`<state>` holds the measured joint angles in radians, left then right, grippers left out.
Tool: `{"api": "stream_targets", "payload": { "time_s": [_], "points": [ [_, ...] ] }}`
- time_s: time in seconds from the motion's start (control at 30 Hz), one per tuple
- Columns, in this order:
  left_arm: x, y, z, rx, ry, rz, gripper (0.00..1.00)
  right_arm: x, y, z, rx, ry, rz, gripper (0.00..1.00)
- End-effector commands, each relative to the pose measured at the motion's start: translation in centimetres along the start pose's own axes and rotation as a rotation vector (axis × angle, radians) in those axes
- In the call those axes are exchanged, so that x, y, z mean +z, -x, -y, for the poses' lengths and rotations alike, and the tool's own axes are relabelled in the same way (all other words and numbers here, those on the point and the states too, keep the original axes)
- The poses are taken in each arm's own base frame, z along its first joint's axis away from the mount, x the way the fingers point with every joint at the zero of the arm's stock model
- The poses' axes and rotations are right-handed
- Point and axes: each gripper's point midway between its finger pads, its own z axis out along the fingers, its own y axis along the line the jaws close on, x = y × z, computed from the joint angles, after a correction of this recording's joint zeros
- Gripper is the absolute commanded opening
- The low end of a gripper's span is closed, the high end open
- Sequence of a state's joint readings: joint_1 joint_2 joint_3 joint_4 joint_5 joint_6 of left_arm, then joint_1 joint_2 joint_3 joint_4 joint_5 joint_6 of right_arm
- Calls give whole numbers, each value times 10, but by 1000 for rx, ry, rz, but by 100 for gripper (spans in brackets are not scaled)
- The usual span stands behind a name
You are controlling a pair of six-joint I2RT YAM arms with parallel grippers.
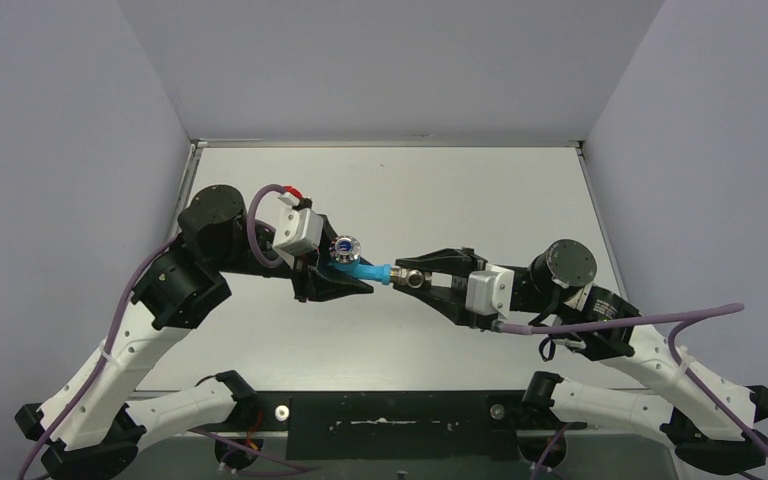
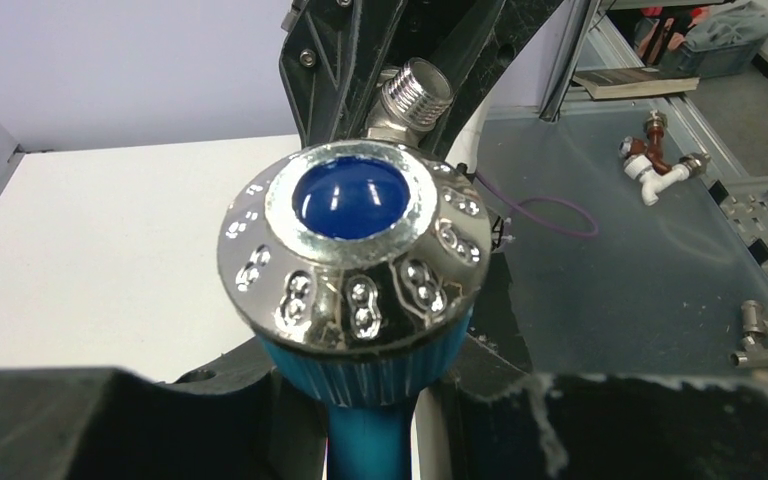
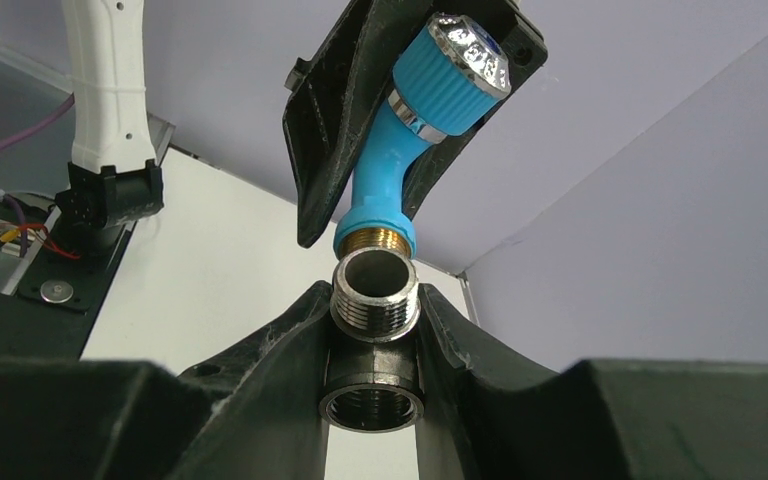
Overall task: Install the water faucets
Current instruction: Install the water faucet onto the adaptor.
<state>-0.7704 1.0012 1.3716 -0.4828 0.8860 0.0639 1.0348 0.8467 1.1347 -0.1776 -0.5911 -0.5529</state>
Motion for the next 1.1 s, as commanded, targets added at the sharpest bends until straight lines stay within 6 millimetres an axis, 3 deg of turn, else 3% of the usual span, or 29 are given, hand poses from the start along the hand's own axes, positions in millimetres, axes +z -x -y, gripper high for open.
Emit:
{"api": "stream_targets", "payload": {
  "time_s": [0.0,0.4,0.73,1.07],
  "points": [
    [9,-5,-6,29,-12,-10,0,15,16,16,45,-67,84,0],
    [6,-20,-12,166,-3,-52,0,17,26,9,218,-72,138,0],
    [3,-29,-13,312,-19,-69,0,23,23,-3,406,-43,144,0],
    [0,-39,-26,424,14,-122,0,21,27,-9,470,-30,170,0]
  ]
}}
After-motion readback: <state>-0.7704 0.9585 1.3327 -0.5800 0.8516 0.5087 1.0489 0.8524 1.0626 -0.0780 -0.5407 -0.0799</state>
